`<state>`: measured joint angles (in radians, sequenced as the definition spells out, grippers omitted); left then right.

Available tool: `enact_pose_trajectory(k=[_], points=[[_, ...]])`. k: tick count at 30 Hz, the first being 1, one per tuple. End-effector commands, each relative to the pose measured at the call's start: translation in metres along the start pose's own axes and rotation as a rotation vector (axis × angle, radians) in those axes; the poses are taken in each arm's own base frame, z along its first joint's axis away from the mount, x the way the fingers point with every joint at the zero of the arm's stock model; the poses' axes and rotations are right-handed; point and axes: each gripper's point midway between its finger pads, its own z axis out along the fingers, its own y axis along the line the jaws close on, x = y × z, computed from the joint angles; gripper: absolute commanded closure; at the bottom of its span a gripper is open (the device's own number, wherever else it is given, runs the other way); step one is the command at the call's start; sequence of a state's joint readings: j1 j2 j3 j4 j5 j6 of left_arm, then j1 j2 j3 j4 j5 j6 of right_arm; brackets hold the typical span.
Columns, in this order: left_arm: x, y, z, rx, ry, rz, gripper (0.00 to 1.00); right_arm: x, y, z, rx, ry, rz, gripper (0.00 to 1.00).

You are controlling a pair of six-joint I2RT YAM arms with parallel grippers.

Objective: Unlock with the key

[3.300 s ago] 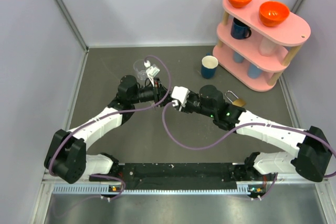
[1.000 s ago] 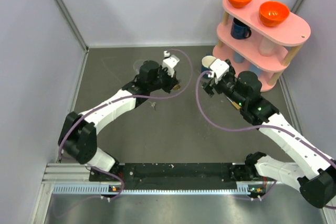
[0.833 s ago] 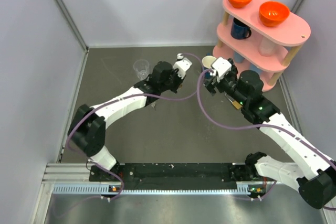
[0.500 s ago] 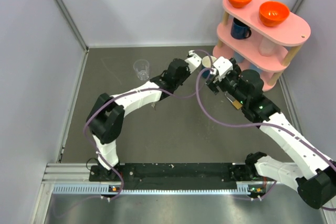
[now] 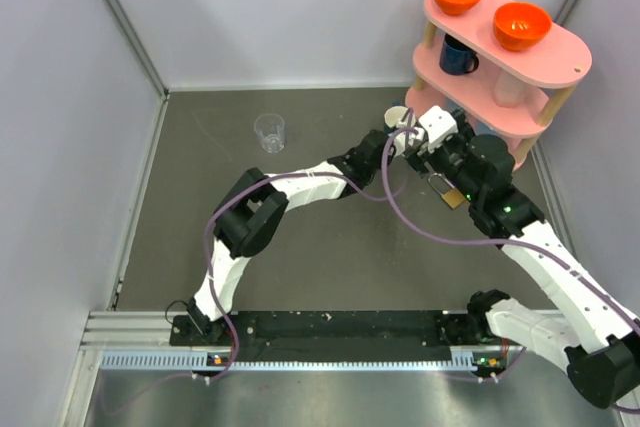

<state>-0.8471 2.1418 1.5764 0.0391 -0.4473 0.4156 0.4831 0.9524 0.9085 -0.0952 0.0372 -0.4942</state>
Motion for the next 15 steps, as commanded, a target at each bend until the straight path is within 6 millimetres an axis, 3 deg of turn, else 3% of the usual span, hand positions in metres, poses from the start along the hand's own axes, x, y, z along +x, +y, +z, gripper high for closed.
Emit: enact_pose_trajectory(k=[1, 6, 13, 15], points=[[-0.015, -0.029, -0.002, 0.026, -0.024, 0.117, 1.00, -0.058, -0.025, -0.018, 0.071, -0.209, 0.041, 0.18], [-0.014, -0.052, 0.002, 0.060, -0.020, 0.156, 1.00, -0.060, -0.038, -0.025, 0.124, -0.215, 0.049, 0.18], [-0.016, -0.069, 0.006, 0.083, -0.019, 0.168, 1.00, -0.063, -0.038, -0.028, 0.127, -0.226, 0.053, 0.18], [-0.007, -0.078, 0.007, 0.103, 0.008, 0.185, 0.96, -0.062, -0.038, -0.027, 0.126, -0.224, 0.053, 0.17]])
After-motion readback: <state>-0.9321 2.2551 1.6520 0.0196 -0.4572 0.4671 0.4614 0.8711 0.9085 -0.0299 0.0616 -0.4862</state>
